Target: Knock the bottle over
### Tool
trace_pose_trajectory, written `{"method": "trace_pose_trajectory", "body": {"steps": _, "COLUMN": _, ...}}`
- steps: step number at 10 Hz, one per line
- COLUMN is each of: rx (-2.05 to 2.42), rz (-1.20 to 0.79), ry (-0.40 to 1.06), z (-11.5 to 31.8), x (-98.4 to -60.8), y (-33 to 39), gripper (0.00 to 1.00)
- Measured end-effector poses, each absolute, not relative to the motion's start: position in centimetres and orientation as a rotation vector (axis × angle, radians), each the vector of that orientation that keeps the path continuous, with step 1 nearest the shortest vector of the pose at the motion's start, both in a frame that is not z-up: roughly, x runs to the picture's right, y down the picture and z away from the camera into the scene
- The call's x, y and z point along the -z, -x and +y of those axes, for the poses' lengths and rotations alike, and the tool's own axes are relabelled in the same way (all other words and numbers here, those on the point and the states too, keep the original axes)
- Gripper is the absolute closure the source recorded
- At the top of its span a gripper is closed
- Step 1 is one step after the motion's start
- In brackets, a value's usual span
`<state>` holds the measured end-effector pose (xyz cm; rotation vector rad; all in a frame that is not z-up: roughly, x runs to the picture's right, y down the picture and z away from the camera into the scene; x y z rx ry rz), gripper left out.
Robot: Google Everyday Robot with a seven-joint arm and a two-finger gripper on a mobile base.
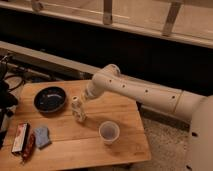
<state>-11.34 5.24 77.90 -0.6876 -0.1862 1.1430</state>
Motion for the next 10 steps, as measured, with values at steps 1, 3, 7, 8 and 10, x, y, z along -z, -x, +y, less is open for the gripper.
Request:
{"method": "trace_pose_trajectory", "body": {"steps": 1, "rx": -1.127, "rz": -0.188, "ry": 0.694, "z": 5.1, "x": -77.1, "y": 11.8, "gripper": 0.87}}
{"method": "trace_pose_trajectory", "body": {"steps": 3, "rx": -1.101, "rz": -0.187, "ry": 0.708, "z": 6.0, "x": -76.3, "y": 12.9, "gripper": 0.87}}
{"method": "trace_pose_trajectory", "body": {"steps": 7, "rx": -1.049, "rz": -0.194, "ry": 0.708, "z": 5.8, "x": -73.7, "y": 14.4, "gripper": 0.87}}
{"method": "trace_pose_trajectory", "body": {"steps": 8, "rx": -1.039, "rz": -0.198, "ry": 0.709, "z": 6.0, "x": -72.6, "y": 15.0, "gripper": 0.87}}
{"method": "trace_pose_trajectory", "body": {"steps": 10, "rx": -1.032, "rz": -0.214, "ry": 0.705, "z": 5.5, "x": -71.9, "y": 15.2, "gripper": 0.87}}
